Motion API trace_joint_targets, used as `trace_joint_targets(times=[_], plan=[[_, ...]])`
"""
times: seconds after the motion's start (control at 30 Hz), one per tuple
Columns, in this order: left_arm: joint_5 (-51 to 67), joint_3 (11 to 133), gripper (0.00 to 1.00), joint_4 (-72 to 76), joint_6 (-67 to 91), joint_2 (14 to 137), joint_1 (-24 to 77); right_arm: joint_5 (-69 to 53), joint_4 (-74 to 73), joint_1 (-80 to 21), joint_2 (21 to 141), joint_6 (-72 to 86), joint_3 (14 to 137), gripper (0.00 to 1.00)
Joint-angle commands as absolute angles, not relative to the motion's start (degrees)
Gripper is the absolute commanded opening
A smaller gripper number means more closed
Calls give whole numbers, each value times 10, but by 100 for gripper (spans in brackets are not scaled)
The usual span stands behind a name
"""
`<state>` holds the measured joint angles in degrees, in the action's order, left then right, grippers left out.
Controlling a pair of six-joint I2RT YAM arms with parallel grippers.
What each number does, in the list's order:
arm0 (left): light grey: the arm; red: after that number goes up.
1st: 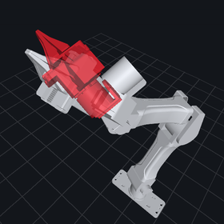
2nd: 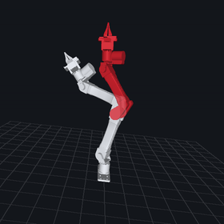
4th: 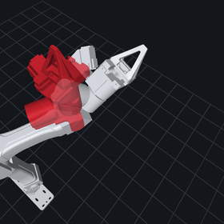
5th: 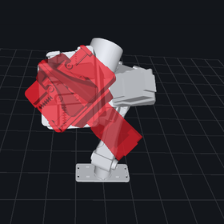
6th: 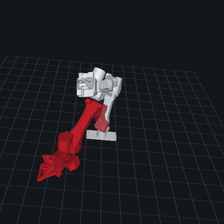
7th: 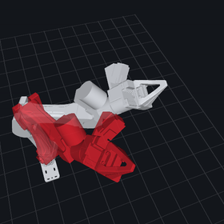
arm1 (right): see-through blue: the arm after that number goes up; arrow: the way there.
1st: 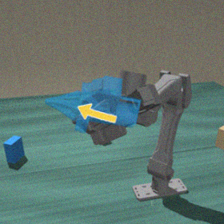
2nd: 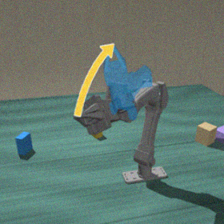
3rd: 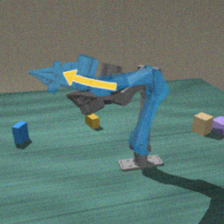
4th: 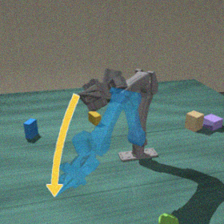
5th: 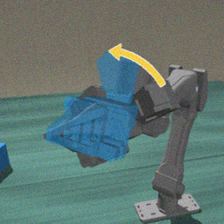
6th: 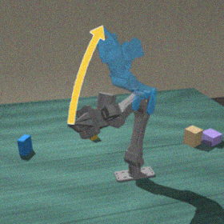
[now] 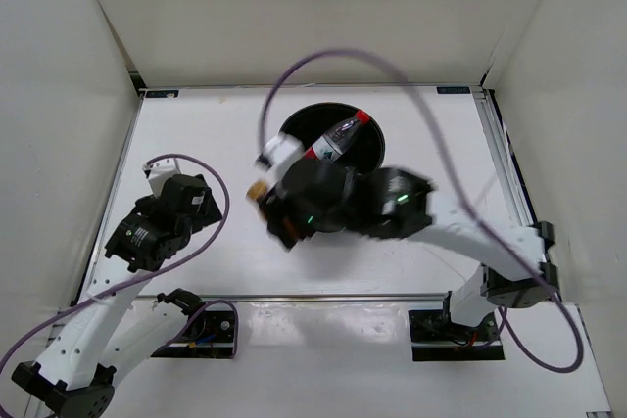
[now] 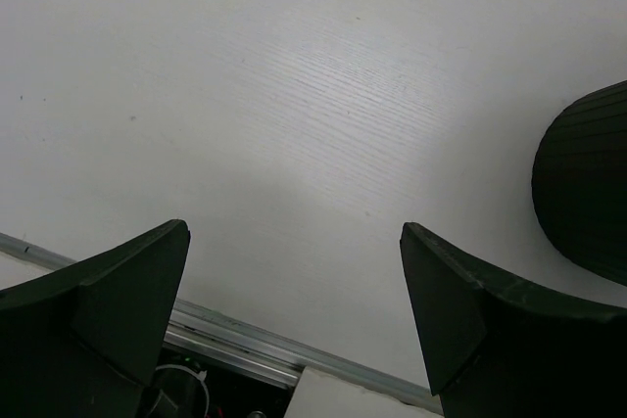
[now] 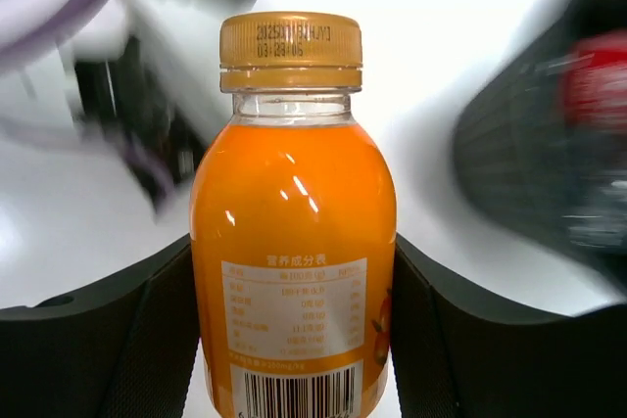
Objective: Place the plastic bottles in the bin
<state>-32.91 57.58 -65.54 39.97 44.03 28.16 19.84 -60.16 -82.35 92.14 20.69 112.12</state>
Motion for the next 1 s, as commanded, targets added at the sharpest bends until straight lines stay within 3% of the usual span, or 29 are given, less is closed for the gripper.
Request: trace_joint_targets(times=[0.0,0.13,0.33,0.37,0.4,0.57,0.7,0.97], plan=[[-320,563,100,-640,414,435,279,226,-673,-709,884,221,1185,35],[-320,563,100,-634,408,447,279,200,-655,-606,876,193,1191,43],[-315,576,100,-628,401,461,279,163,-644,-518,895,195,1125,71],[-306,576,100,-620,395,461,279,163,-650,-512,895,202,1117,77],[-301,576,100,-620,395,461,279,154,-650,-512,895,202,1117,100],[-301,570,100,-614,395,449,279,123,-706,-467,882,239,1156,100],[-285,565,100,-614,395,438,279,24,-749,-396,861,253,1188,100],[-289,575,100,-592,373,427,279,18,-695,-302,710,253,1057,100]])
